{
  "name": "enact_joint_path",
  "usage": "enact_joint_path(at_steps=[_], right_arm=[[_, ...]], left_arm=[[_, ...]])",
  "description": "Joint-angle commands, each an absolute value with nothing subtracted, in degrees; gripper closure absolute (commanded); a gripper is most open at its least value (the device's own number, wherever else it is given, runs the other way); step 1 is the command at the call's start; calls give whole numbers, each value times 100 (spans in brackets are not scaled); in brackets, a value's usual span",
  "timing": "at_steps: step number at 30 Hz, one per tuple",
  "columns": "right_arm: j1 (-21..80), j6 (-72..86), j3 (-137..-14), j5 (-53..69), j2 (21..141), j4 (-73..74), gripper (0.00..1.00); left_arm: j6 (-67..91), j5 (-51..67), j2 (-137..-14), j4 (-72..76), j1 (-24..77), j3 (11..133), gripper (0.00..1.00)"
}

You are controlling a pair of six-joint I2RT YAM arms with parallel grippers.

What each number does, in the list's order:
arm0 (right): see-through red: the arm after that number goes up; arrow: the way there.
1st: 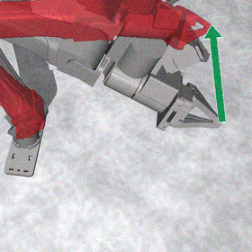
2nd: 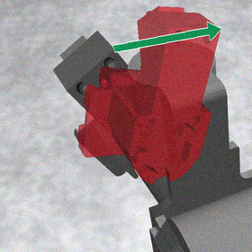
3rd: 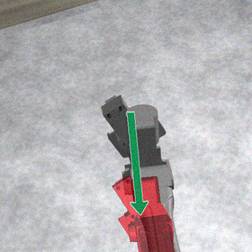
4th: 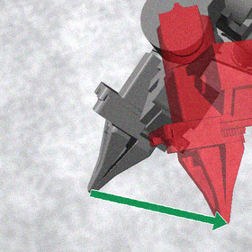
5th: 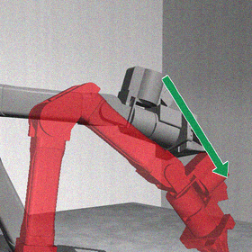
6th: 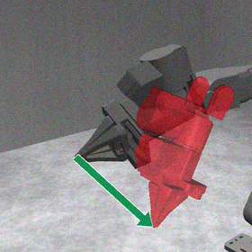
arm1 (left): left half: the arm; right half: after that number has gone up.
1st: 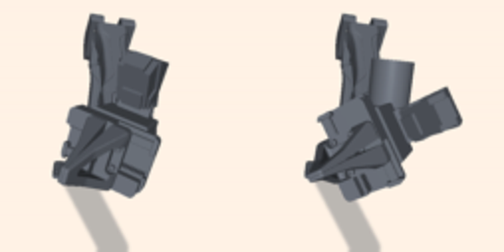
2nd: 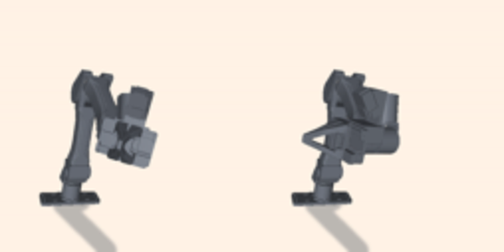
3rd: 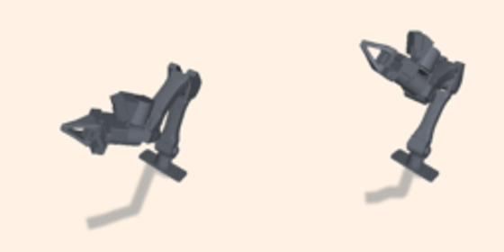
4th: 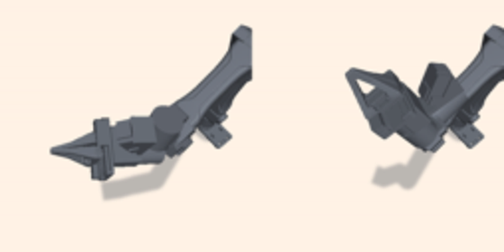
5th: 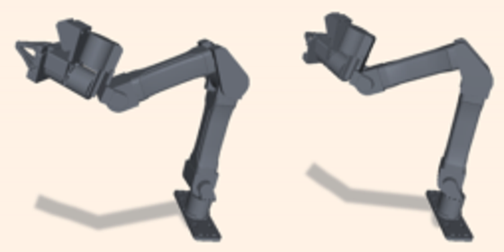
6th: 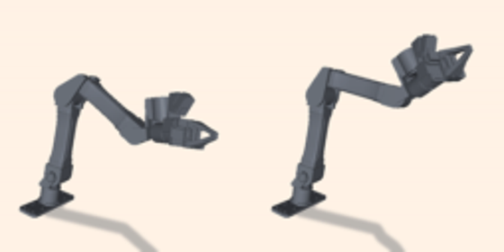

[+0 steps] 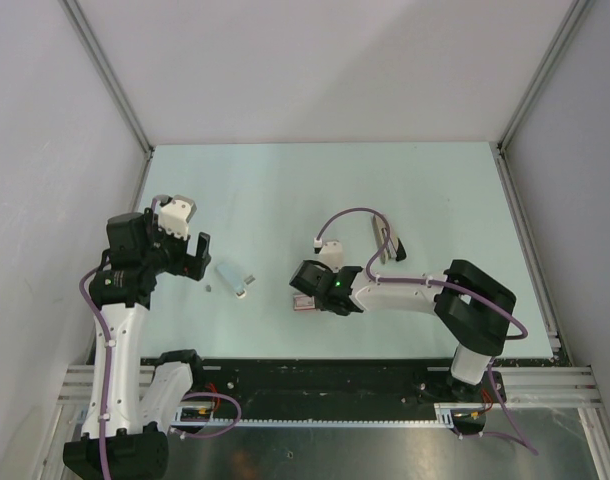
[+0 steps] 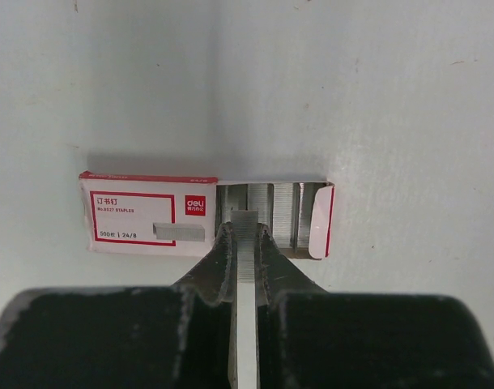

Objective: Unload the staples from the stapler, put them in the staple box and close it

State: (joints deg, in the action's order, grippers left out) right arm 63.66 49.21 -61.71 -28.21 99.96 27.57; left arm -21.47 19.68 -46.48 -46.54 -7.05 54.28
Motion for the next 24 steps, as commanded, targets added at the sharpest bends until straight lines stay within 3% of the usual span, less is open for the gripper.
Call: enact_joint_path(at_steps=[1, 24], right_arm=[[6342, 4848, -6171, -2975, 9997, 2696, 100], [6223, 4634, -6178, -2719, 10179, 2486, 100]], left_arm=[[-2164, 2048, -4593, -4638, -755, 5418, 1], [-2161, 2093, -4594, -4645, -756, 5416, 1]])
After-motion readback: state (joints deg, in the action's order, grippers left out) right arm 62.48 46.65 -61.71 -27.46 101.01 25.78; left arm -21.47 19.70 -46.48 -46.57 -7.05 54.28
